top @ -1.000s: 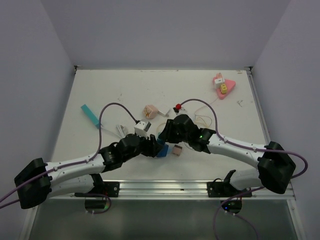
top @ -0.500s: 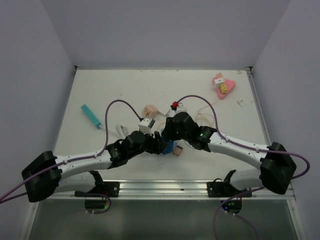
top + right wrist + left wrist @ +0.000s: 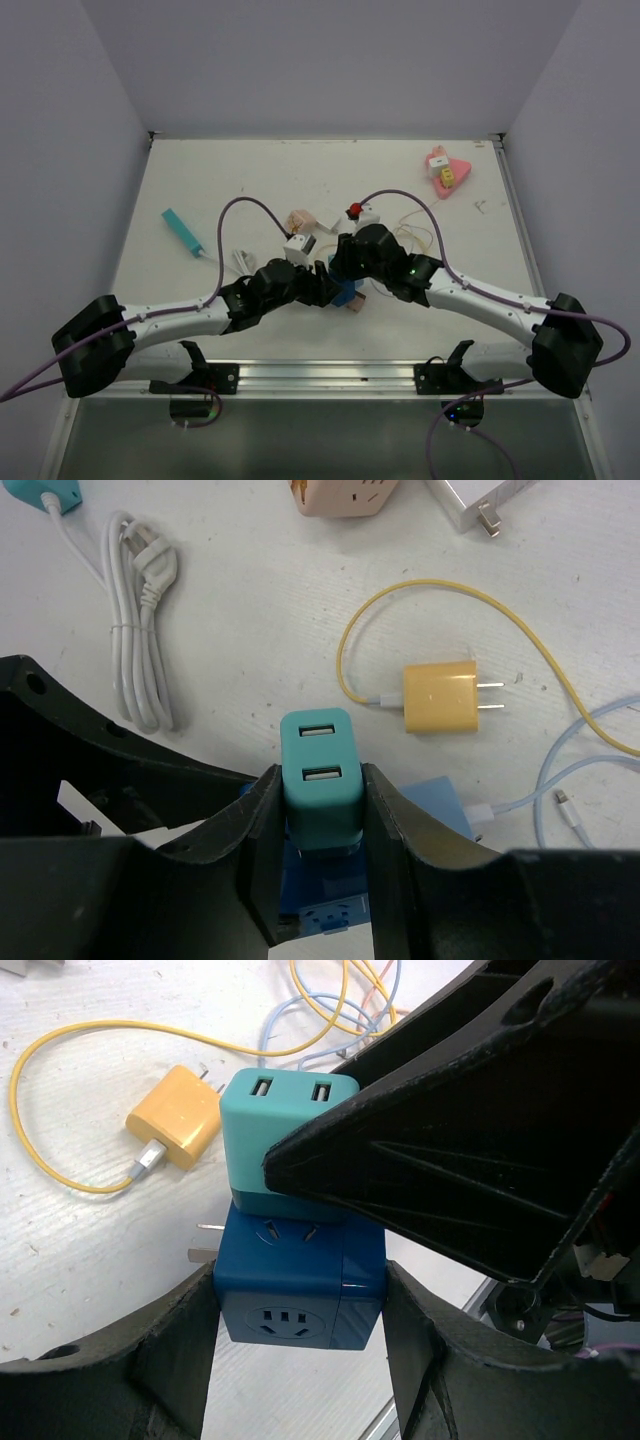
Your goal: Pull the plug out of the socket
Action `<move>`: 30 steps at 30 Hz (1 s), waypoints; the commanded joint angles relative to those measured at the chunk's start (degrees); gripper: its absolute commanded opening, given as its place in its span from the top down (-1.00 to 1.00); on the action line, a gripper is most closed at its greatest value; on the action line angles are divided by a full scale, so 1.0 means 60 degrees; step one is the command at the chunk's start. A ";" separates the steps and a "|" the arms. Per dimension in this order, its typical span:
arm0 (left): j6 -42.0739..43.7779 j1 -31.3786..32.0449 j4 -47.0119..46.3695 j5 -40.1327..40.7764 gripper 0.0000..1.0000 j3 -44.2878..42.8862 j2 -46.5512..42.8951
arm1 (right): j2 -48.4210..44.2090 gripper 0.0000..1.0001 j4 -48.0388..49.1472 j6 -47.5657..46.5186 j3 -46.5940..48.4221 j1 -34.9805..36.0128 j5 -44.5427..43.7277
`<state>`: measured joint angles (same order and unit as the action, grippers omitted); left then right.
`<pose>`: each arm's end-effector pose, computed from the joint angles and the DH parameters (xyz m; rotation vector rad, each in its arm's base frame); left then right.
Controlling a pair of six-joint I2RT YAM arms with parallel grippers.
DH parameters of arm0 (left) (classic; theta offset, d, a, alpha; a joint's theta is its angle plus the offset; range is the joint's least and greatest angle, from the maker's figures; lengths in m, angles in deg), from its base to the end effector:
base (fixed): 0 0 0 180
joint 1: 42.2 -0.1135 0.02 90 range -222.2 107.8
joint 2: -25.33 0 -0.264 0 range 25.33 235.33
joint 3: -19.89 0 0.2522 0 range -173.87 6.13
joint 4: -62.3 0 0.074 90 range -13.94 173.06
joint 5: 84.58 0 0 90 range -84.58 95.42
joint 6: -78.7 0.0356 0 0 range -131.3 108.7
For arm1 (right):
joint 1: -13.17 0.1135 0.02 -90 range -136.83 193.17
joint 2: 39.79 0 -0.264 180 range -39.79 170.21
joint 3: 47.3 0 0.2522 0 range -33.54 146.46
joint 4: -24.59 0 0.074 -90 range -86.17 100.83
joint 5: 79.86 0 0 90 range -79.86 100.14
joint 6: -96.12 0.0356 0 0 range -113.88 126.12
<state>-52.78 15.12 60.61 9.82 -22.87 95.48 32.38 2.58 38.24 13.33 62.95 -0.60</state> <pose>0.1389 -0.2114 0.1983 0.2471 2.1564 -0.9813 0.1840 0.2073 0.2541 -0.2290 2.2002 0.6203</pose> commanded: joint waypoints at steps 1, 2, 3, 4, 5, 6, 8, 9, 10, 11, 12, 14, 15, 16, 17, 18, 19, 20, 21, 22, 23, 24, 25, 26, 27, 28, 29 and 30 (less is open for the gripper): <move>-0.0251 0.0627 0.2559 -0.2243 1.00 0.0672 0.0393 | -0.0923 1.00 0.4101 -0.0182 0.0918 -0.0811 -0.2063; -0.0236 0.0642 0.2559 -0.2228 1.00 0.0658 0.0379 | -0.0909 1.00 0.3853 -0.0211 0.1005 -0.0927 -0.2048; -0.0207 0.0671 0.2559 -0.2228 1.00 0.0657 0.0364 | -0.0894 1.00 0.3706 -0.0226 0.1209 -0.1001 -0.1989; -0.0207 0.0715 0.2559 -0.2228 1.00 0.0657 0.0350 | -0.0865 1.00 0.3313 -0.0241 0.1342 -0.1161 -0.1873; -0.0207 0.0744 0.2559 -0.2199 1.00 0.0628 0.0306 | -0.0763 1.00 0.3062 -0.0255 0.1488 -0.1206 -0.1857; -0.0192 0.0759 0.2559 -0.2184 1.00 0.0614 0.0291 | -0.0719 1.00 0.2770 -0.0270 0.1809 -0.1265 -0.1857; -0.0163 0.0818 0.2998 -0.2141 1.00 0.0526 0.0291 | -0.0616 1.00 0.2226 -0.0459 0.2045 -0.1338 -0.1843; -0.0148 0.0818 0.3071 -0.2126 1.00 0.0482 0.0305 | -0.0601 1.00 0.2167 -0.0562 0.2148 -0.1339 -0.1828; -0.0148 0.0847 0.3173 -0.2111 1.00 0.0438 0.0320 | -0.0586 1.00 0.2065 -0.0607 0.2178 -0.1368 -0.1799; -0.0119 0.0847 0.3203 -0.2067 1.00 0.0380 0.0320 | -0.0572 1.00 0.2020 -0.0709 0.2207 -0.1382 -0.1639; -0.0119 0.0876 0.3233 -0.2053 1.00 0.0350 0.0320 | -0.0485 1.00 0.1976 -0.0739 0.2266 -0.1397 -0.1521; -0.0104 0.0862 0.3364 -0.1980 1.00 0.0262 0.0291 | -0.0367 1.00 0.1567 -0.0681 0.2397 -0.1456 -0.1345; -0.0090 0.0862 0.3379 -0.1965 1.00 0.0247 0.0291 | -0.0352 1.00 0.1464 -0.0622 0.2412 -0.1485 -0.1402; -0.0090 0.0862 0.3466 -0.1950 1.00 0.0233 0.0305 | -0.0366 1.00 0.1405 -0.0491 0.2355 -0.1500 -0.1475; -0.0119 0.0862 0.3540 -0.1834 1.00 0.0160 0.0247 | -0.0396 1.00 0.1404 -0.0446 0.2267 -0.1514 -0.1578; -0.0119 0.0862 0.3540 -0.1789 1.00 0.0159 0.0189 | -0.0425 1.00 0.1404 -0.0431 0.2223 -0.1543 -0.1593; -0.0133 0.0876 0.3511 -0.1745 1.00 0.0188 0.0101 | -0.0454 1.00 0.1404 -0.0373 0.2193 -0.1602 -0.1593; -0.0163 0.0876 0.3497 -0.1585 1.00 0.0218 -0.0146 | -0.0455 1.00 0.1172 -0.0358 0.2164 -0.1646 -0.1637; -0.0192 0.0876 0.3497 -0.1482 1.00 0.0232 -0.0279 | -0.0469 1.00 0.1083 -0.0315 0.2120 -0.1675 -0.1681; -0.0221 0.0876 0.3526 -0.1351 1.00 0.0233 -0.0426 | -0.0455 1.00 0.0879 -0.0227 0.2076 -0.1777 -0.1768; -0.0222 0.0876 0.3540 -0.1233 1.00 0.0247 -0.0688 | -0.0440 1.00 0.0790 0.0006 0.2018 -0.1879 -0.1769; -0.0236 0.0876 0.3511 -0.1073 1.00 0.0262 -0.0807 | -0.0425 1.00 0.0702 0.0139 0.1858 -0.1968 -0.1711; -0.0222 0.0876 0.3497 -0.1027 1.00 0.0262 -0.0924 | -0.0353 1.00 0.0600 0.0372 0.1783 -0.2099 -0.1566; -0.0236 0.0876 0.3482 -0.0940 1.00 0.0276 -0.1143 | -0.0308 1.00 0.0570 0.0476 0.1681 -0.2158 -0.1463; -0.0236 0.0862 0.3424 -0.0794 1.00 0.0291 -0.1217 | -0.0250 1.00 0.0526 0.0564 0.1477 -0.2260 -0.1331; -0.0236 0.0862 0.3365 -0.0778 1.00 0.0320 -0.1305 | -0.0162 1.00 0.0482 0.0724 0.1374 -0.2305 -0.1069; -0.0236 0.0862 0.3321 -0.0778 1.00 0.0378 -0.1436 | -0.0017 0.98 0.0467 0.0813 0.1170 -0.2334 -0.0907; -0.0222 0.0862 0.3263 -0.0546 1.00 0.0423 -0.1510 | 0.0086 0.95 0.0452 0.0901 0.1080 -0.2364 -0.0789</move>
<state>-53.78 20.43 81.75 3.64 -20.64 89.10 31.11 6.71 40.16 21.84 49.34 -7.77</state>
